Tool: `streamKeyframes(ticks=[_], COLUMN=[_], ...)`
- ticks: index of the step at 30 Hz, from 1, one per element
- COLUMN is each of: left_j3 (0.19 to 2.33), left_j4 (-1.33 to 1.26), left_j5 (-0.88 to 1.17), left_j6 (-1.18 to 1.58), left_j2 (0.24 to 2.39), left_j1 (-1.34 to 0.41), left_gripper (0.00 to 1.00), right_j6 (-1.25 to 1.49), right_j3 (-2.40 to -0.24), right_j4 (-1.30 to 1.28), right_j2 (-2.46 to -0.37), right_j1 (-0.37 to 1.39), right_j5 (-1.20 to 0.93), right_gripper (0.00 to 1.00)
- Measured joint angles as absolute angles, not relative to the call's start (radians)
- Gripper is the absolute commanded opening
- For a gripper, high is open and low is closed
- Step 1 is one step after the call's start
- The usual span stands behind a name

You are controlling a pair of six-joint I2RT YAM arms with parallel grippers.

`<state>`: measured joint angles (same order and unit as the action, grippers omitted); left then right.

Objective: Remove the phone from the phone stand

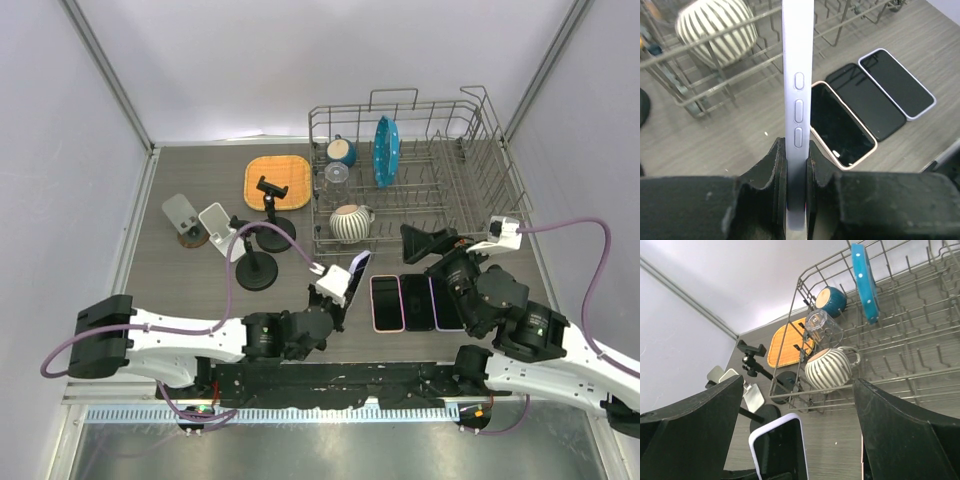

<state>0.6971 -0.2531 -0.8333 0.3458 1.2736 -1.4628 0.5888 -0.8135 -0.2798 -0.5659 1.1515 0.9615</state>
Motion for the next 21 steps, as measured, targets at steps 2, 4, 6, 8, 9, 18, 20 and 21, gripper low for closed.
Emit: streamKeyframes(ticks=[2,4,6,8,9,18,20,21], left_j3=[0.691,0.661,0.614,0.564,0.546,0.403,0.390,0.384], left_j4=[-0.206,-0.181,-0.173,-0.166,-0.167,-0.256,-0.306,-0.334], left_j5=[-0.766,-0.691,-0.629,-0.586,-0.571,-0.421,-0.393,-0.382], left_j6=[0.443,0.554,0.660,0.753,0.790,1.088,1.136,1.157], left_j2=[1.253,1.224,1.193,1.170,1.166,1.181,1.213,1.234], left_j1=[-1.426,-1.371,-1.317,-1.267,-1.251,-1.172,-1.163,-1.161], left_gripper=[0.00,0.00,0.00,0.00,0.00,0.00,0.00,0.00], right_j6=[0.570,0.556,0.549,0.546,0.546,0.542,0.539,0.538], right_j3=[-0.813,-0.813,-0.812,-0.808,-0.806,-0.794,-0.791,-0.789], right_j4=[-0.278,-0.277,-0.276,-0.276,-0.277,-0.278,-0.278,-0.278], right_j2=[-0.554,-0.542,-0.533,-0.526,-0.525,-0.525,-0.525,-0.525], right_j1=[1.151,1.151,1.151,1.151,1.151,1.151,1.151,1.151], right_j5=[0.978,0.991,0.999,1.006,1.009,1.022,1.024,1.024], right_gripper=[0.96,0.95,0.95,0.95,0.95,0.95,0.95,0.95])
